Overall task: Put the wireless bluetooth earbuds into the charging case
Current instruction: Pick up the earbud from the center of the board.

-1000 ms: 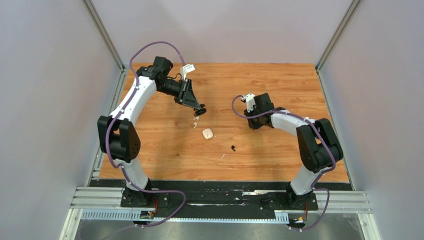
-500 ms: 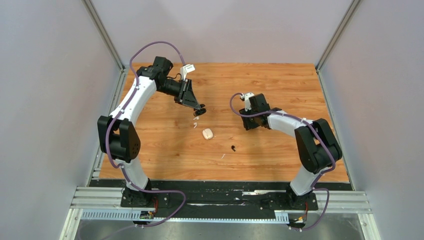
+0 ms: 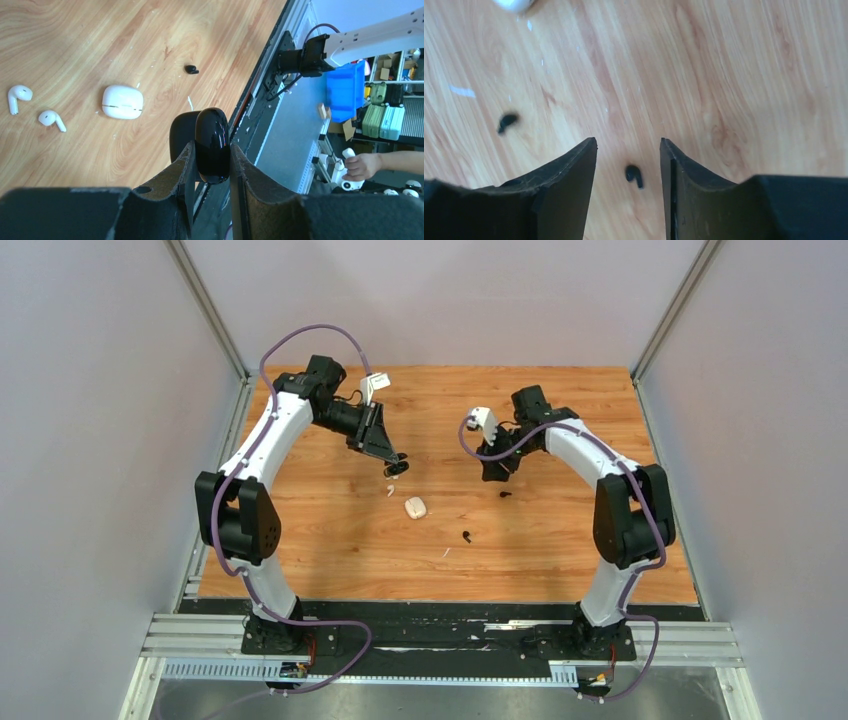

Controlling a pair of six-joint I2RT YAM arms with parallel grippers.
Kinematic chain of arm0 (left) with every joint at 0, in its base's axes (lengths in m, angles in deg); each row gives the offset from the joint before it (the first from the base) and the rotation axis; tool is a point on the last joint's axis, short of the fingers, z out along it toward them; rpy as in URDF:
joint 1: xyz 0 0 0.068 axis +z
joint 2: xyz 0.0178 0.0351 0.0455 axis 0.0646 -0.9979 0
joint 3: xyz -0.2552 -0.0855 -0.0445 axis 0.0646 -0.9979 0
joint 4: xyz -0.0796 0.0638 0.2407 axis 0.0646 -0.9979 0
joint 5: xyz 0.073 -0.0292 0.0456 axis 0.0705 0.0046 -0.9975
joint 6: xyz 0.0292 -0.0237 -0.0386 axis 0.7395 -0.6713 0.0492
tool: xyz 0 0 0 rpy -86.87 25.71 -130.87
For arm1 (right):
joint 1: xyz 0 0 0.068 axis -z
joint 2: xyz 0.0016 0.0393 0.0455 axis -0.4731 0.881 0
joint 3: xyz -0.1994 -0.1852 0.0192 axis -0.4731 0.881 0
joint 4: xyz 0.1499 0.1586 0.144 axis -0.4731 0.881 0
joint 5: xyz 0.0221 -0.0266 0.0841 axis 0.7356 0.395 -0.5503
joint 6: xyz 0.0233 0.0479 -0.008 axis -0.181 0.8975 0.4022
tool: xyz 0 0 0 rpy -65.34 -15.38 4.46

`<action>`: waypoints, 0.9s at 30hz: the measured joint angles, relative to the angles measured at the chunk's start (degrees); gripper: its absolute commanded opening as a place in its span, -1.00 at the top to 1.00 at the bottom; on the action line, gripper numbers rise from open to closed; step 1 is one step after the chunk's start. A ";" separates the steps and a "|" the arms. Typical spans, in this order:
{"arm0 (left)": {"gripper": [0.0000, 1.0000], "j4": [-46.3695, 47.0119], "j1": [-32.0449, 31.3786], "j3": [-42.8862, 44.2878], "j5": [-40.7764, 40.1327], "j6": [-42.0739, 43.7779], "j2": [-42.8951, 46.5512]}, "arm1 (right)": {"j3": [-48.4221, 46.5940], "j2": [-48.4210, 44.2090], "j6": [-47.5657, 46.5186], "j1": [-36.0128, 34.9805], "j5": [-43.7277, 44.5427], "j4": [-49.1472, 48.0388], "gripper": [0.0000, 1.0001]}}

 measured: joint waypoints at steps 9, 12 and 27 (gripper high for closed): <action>1.00 -1.97 0.00 0.74 -1.40 1.75 -0.96 | 4.46 -1.92 -53.53 2.86 -2.60 15.72 0.32; 1.00 -1.97 0.00 0.74 -1.73 1.75 -0.96 | 6.32 -2.27 -64.83 2.73 -2.60 17.14 0.35; 1.00 -1.90 0.00 0.61 -3.04 1.99 -0.94 | 8.15 -2.14 -78.40 2.47 -0.17 15.56 0.37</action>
